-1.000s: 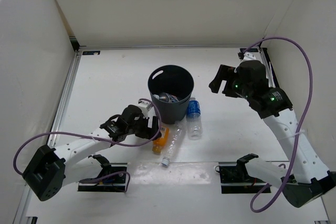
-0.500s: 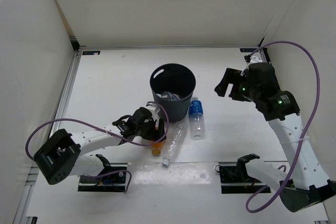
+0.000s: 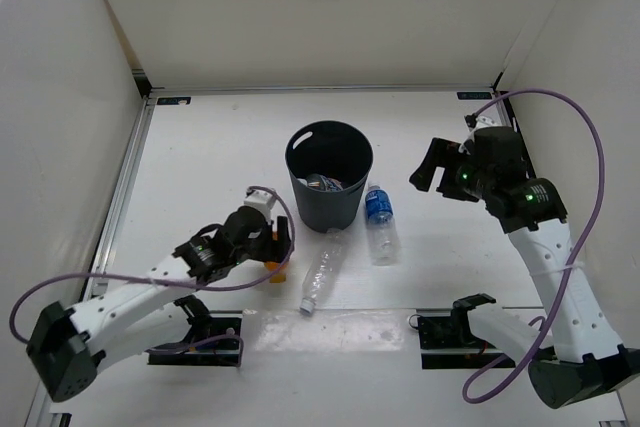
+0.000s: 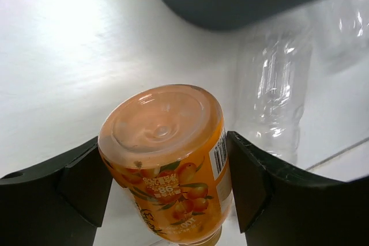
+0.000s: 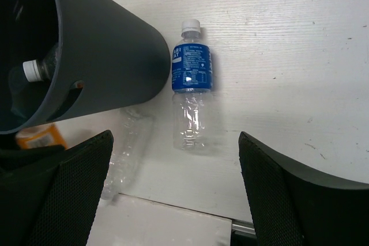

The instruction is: Put the plastic bottles in the bin

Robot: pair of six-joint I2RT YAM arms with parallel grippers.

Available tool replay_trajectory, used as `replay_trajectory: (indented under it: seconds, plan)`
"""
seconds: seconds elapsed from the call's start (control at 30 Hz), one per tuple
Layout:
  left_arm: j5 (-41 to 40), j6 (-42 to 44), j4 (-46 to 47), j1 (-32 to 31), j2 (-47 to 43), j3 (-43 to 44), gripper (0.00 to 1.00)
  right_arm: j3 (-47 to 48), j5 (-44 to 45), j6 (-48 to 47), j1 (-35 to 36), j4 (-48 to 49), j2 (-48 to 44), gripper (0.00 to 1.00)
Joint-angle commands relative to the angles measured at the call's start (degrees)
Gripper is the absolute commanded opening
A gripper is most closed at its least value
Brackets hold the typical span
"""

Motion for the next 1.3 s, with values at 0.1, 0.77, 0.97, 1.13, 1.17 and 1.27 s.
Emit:
replay_trajectory:
  seconds: [0.1,0.77,0.97,1.13,1.17,1.27]
  plan:
    - [-16.9,4.4,-11.6,0.2,-13.7,7.5,0.63,-1.4,3.4,2.3,0.5,3.4,0.5,0.9]
    - [2.0,20.2,5.2,5.5,17.4,46.6,0.69,-1.6,5.6,4.6,-5.9,6.2,6.8,0.9]
    - [6.1,19.8,6.9,5.6,22.8,48.0,0.76,0.6,6.7,2.3,-5.0,6.2,9.8,0.9]
    - [7.6,19.8,6.8,5.3,25.3,49.1,0.85,2.2,9.4,1.3,-2.7,6.2,12.5,0.9]
    - [7.6,20.0,6.8,5.3,25.8,49.2,0.87,2.7,10.6,1.4,-1.8,6.1,12.7,0.9]
    - [7.5,20.3,6.6,5.4,26.3,49.6,0.99,3.0,13.9,1.4,0.0,5.9,13.2,0.9]
